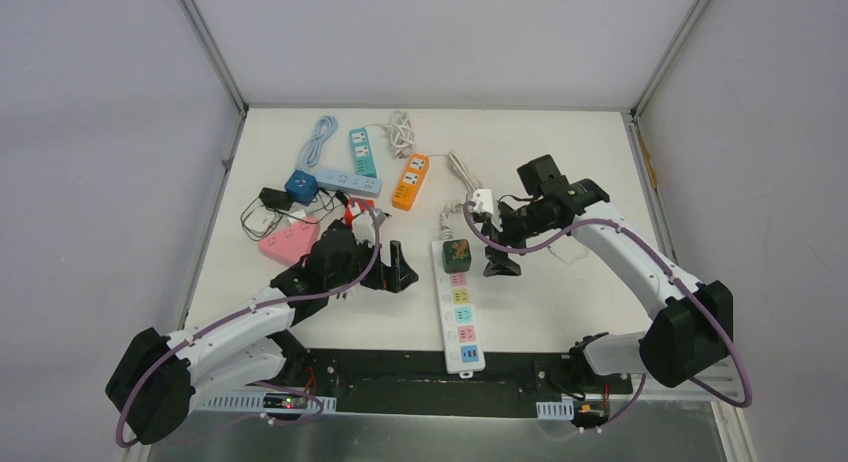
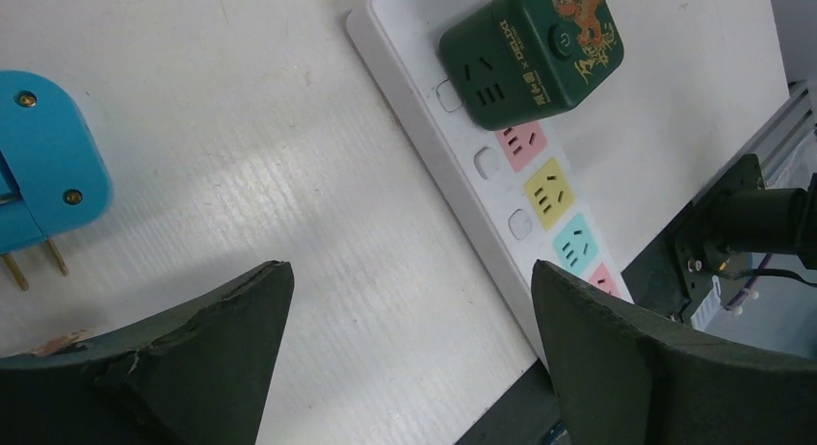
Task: Pull the plug off the socket
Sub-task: Place the plug at the center of the board, then remove the plug from the socket.
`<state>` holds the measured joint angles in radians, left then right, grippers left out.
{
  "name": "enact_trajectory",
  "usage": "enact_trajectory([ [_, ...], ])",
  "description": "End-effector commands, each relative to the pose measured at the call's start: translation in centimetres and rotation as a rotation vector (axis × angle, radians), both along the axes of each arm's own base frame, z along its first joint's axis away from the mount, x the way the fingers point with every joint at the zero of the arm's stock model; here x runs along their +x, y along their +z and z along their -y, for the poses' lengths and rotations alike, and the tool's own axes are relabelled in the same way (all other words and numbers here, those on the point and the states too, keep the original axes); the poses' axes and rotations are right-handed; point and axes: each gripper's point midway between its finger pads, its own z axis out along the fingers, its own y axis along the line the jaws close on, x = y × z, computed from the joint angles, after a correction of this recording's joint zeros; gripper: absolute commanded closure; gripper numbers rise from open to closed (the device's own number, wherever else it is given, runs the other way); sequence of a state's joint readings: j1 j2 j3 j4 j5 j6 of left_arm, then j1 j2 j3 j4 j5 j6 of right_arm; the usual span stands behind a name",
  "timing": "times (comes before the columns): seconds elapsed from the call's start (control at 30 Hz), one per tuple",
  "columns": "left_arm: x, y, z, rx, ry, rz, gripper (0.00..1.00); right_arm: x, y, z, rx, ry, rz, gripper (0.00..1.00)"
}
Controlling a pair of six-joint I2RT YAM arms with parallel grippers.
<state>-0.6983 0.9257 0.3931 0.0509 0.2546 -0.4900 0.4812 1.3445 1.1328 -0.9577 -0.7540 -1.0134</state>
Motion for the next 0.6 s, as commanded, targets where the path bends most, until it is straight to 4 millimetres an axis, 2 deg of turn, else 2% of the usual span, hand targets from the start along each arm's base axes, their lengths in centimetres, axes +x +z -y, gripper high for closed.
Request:
enact_trajectory([
  [0.0, 0.00, 0.97, -0.11, -0.052, 0.020, 0.005, 0.04, 1.09, 0.71, -0.68, 0.009, 0.005, 0.056, 0.00],
  [0.57, -0.31, 0.92, -0.65, -0.045, 0.025, 0.019, 0.04, 0.94, 0.42, -0.47, -0.009, 0.010, 0.057, 0.00],
])
